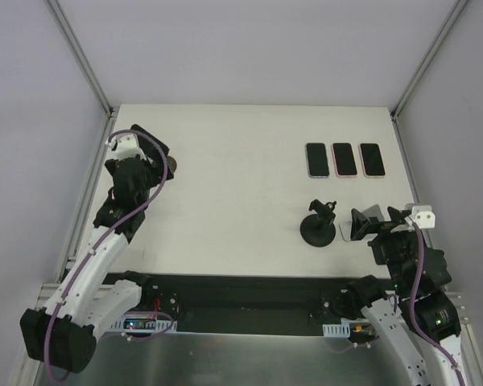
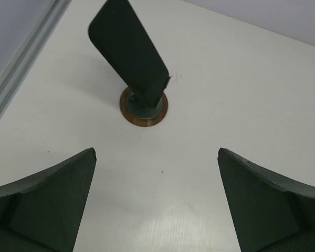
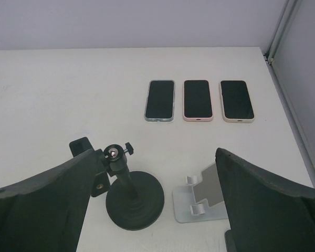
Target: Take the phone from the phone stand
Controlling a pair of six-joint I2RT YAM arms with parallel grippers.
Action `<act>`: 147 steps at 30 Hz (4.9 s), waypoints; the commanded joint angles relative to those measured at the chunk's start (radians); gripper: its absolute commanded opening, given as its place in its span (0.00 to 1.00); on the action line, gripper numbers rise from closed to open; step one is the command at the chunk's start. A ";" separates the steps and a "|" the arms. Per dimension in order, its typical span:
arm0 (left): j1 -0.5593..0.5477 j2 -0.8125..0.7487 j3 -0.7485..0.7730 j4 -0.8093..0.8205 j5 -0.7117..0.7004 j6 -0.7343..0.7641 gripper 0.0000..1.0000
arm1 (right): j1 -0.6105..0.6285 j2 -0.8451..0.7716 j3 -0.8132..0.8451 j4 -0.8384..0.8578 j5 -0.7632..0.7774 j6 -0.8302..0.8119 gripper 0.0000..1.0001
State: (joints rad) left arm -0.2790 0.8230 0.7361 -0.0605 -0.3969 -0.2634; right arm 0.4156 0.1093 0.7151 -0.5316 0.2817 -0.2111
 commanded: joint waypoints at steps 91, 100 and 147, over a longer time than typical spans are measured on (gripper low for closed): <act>-0.023 0.234 -0.326 0.643 1.041 -0.356 0.21 | 0.150 0.049 0.001 0.022 -0.173 -0.051 0.96; -0.023 0.096 -0.363 0.545 0.893 -0.300 0.52 | 0.150 0.064 0.004 0.019 -0.194 -0.083 0.96; -0.019 0.082 -0.319 0.666 0.952 -0.281 0.03 | 0.150 0.055 -0.072 0.056 -0.273 -0.102 0.96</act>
State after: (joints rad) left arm -0.3004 0.9470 0.3790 0.5503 0.5491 -0.5617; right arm 0.5610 0.1524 0.6426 -0.5117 0.0311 -0.3012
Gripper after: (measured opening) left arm 0.137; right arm 0.966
